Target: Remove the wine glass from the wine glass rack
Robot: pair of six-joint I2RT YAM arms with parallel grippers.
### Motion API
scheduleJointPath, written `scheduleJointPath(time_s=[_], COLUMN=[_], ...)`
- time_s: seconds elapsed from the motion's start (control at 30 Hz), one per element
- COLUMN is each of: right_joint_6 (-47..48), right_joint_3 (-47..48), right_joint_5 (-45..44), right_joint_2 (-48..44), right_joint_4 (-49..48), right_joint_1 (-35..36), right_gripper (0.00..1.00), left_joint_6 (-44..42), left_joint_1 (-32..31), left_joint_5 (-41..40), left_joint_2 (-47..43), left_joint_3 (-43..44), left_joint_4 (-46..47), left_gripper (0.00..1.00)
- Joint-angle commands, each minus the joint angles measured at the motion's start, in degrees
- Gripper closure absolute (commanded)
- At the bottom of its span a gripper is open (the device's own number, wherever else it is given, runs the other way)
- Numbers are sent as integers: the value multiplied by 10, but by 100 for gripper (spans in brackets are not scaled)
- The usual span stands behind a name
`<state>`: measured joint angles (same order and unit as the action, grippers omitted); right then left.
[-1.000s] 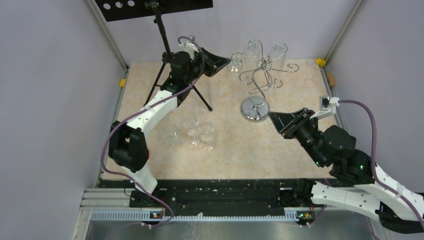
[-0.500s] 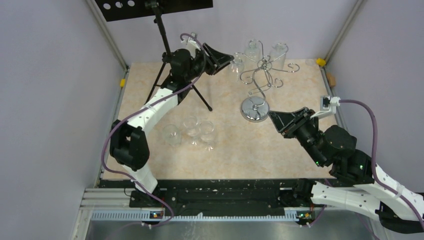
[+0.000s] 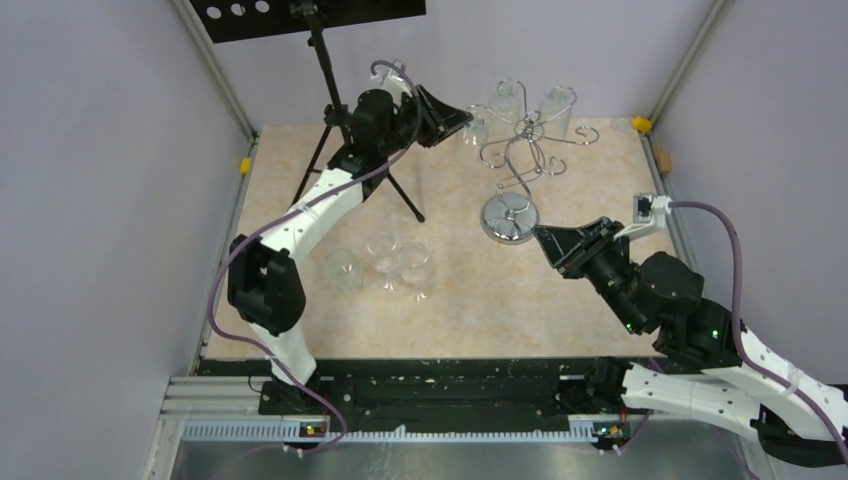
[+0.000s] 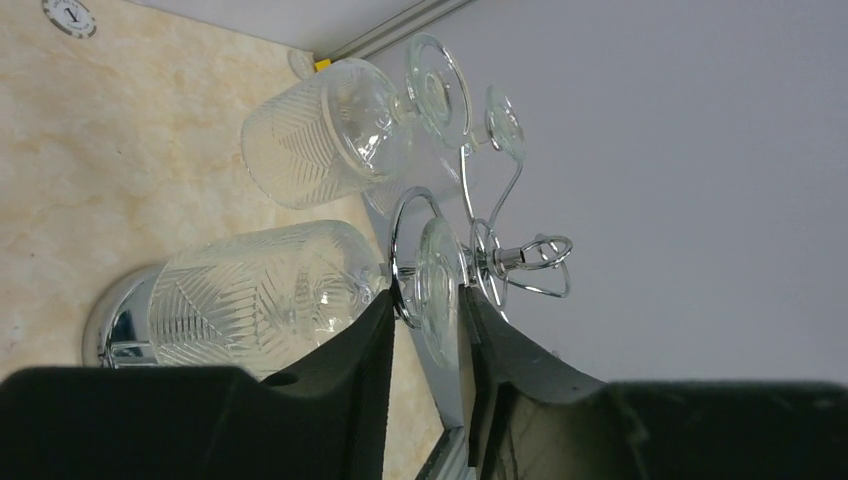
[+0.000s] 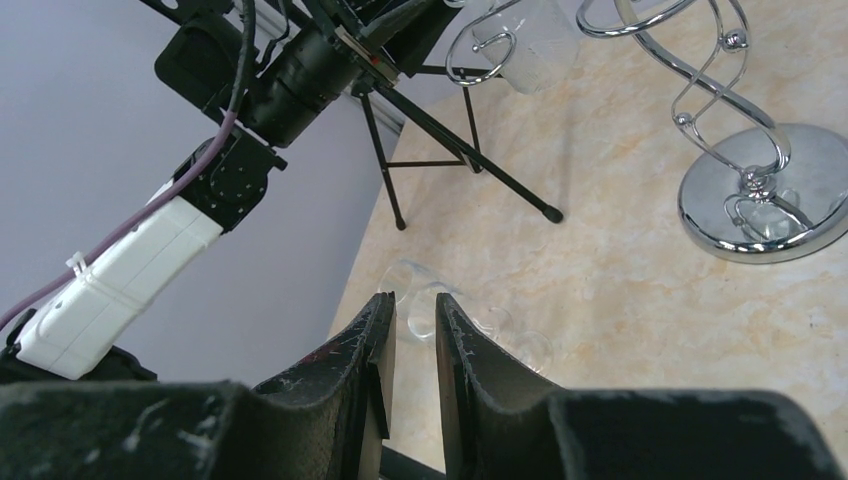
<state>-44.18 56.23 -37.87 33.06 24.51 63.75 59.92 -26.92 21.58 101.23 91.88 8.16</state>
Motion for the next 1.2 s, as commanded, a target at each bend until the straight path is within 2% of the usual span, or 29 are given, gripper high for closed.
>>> scheduleJointPath(time_s=[0.0,0.13,0.17,0.2,0.23,0.47,0.63,0.73,1.07,1.17], right_joint_6=[3,5,6,6,6,6,7,6,5,5], right_joint_3=[5,5,5,4,3,3,0,-1,-2,-2], right_joint_5=[5,9,9,9,10,17,17,18,19,17], right_joint_2=[-3,0,0,0,-1,1,1,0,-4,-2], right_joint_4=[-30,-33,-32,-33,-34,-40,-44,-44,-43,-44], right_joint_1=[5,5,5,5,4,4,4,4,5,5], right_gripper=[77,77,77,77,77,77,77,77,77,77], left_joint_6=[-32,-43,-43,-43,-42,-64,-84,-96,-134,-151], left_joint_1=[-8,-11,-12,-12,-11,-12,-11,-11,-12,-13], left_joint_5=[-10,-17,-18,-19,-20,-44,-51,-25,-1,-6], left_joint_2=[14,11,9,6,2,-43,-48,-35,-12,-17], left_joint_3=[46,44,41,39,35,28,28,36,62,66], left_joint_4=[-25,-35,-37,-36,-36,-38,-49,-48,-102,-116], left_gripper=[69,77,85,96,100,100,81,77,84,95])
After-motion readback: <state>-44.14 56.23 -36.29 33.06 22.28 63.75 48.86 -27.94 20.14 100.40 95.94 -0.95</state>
